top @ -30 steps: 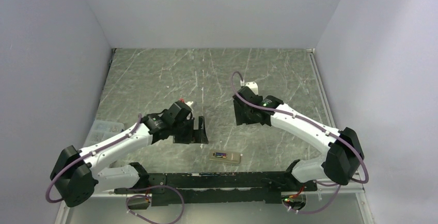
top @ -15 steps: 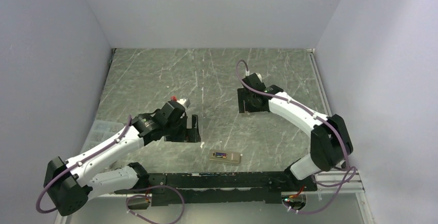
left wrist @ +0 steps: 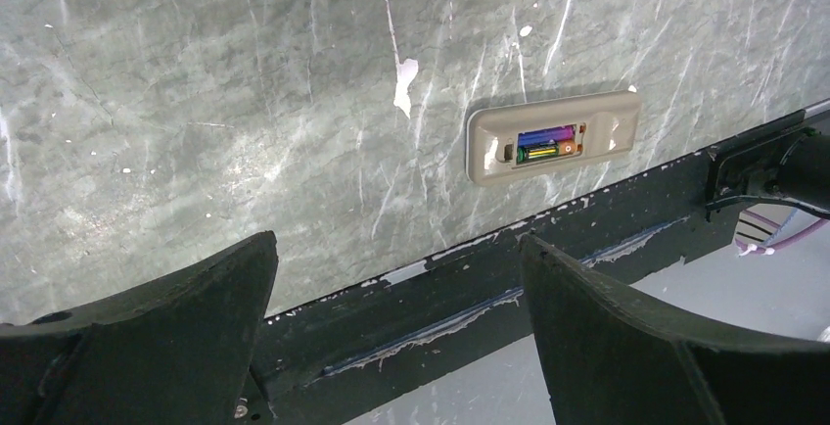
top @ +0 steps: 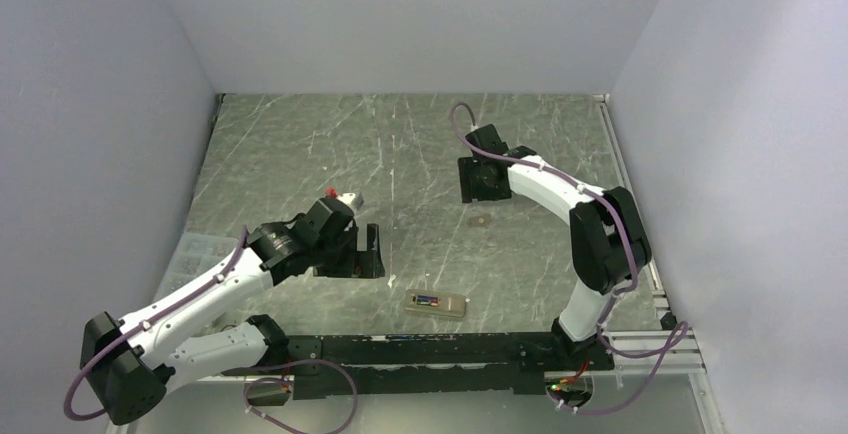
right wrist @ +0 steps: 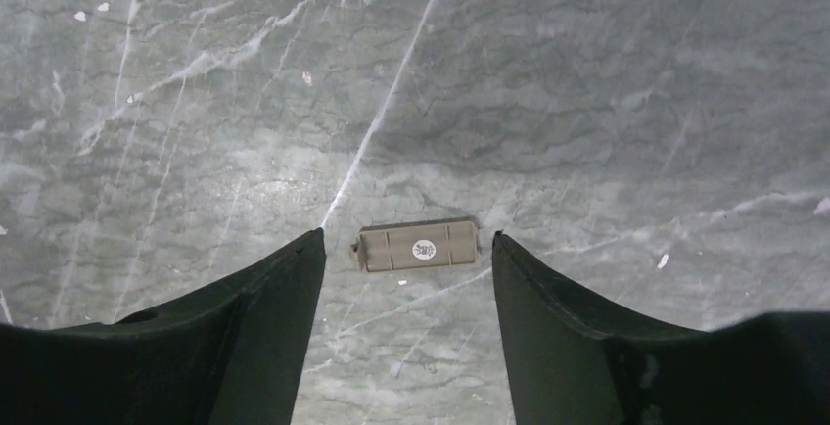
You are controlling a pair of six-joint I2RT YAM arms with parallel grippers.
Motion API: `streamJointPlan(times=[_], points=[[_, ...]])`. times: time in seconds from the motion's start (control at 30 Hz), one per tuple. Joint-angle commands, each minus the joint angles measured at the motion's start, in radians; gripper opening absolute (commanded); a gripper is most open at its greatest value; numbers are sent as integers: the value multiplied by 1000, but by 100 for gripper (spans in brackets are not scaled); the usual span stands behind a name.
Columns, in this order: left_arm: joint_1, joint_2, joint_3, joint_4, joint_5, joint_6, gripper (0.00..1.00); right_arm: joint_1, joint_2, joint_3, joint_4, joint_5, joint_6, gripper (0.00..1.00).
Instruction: Load the batteries into the remote control
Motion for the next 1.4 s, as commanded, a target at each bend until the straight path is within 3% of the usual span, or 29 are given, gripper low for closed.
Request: streamJointPlan(times=[0.0,0.17,0.4,0.97,1.37], points=[[4,-26,30,-2,-10,-31,99,-17,35,59,23,-41,-39,63],[4,-32,35,-14,-14,-39,100,-35,86,70,26,-66,-51,51],[5,-38,34,-16,-15,-48,99,-39,124,62,19,-90,-51,45],[4,-23,18,20,1,-31,99,-36,26,-74,29,-143,-39,42],[5,-16,14,33,-1,-15,100,-6,-31,-37,0,-155,-8,42]])
